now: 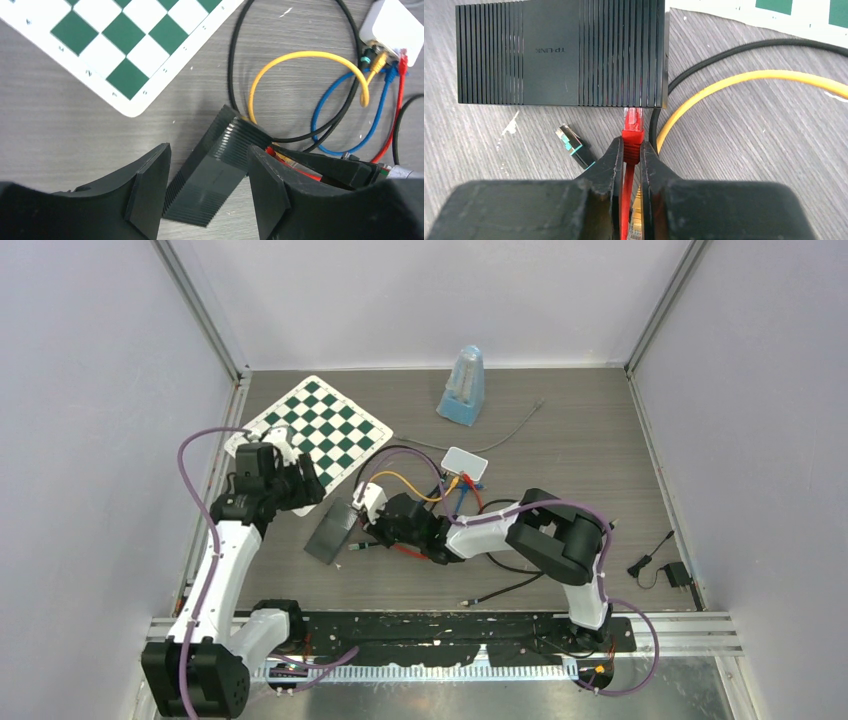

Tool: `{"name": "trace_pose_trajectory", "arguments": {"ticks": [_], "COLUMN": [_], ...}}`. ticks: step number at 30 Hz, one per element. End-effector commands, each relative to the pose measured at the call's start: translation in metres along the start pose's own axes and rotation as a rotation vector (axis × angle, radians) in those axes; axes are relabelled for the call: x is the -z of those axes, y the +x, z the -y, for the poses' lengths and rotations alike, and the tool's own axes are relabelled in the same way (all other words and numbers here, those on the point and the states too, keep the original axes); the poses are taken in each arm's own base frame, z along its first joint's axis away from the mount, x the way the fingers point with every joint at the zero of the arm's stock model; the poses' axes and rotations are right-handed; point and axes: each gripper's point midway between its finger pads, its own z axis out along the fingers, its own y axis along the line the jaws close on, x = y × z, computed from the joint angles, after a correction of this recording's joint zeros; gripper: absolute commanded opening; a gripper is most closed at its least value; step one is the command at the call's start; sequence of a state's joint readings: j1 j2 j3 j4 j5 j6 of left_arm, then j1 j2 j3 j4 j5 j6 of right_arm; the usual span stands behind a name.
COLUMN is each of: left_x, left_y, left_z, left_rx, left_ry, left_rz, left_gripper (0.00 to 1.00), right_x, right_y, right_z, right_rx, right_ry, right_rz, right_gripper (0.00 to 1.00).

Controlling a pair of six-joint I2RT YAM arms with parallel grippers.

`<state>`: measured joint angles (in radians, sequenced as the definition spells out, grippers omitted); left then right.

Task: Insert the plug into the switch port
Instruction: Insert the connector into the switch port.

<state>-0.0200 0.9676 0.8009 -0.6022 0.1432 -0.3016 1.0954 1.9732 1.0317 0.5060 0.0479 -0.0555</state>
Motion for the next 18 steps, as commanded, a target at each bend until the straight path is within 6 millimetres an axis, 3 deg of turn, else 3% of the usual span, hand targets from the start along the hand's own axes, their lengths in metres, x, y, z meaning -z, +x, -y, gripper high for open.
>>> {"name": "trace_pose_trajectory", "arguments": {"ticks": [1,9,18], "left_x": [0.008,0.017,0.028], "left_y": [-0.024,-0.013,-0.002], "left_z": [0.019,0.058,0.072], "left_rx": [-0.224,-0.305,-0.254], "left_ry": [0.131,0.459,0.551], "left_rz": [0.039,0.013,-0.044], "left_gripper": [0.61,0.6,0.61], "right_x": [0.018,0.039,0.069], "right_y": [-0.08,-0.087,-0.092], "right_z": [-0.003,-0.001,0.016], "right_rx": [0.035,0.048,0.047], "right_ry": [-0.045,-0.094,-0.096], "right_rz": [0.254,0.314,0.38], "right_gripper": [0.05,0.05,0.05]}}
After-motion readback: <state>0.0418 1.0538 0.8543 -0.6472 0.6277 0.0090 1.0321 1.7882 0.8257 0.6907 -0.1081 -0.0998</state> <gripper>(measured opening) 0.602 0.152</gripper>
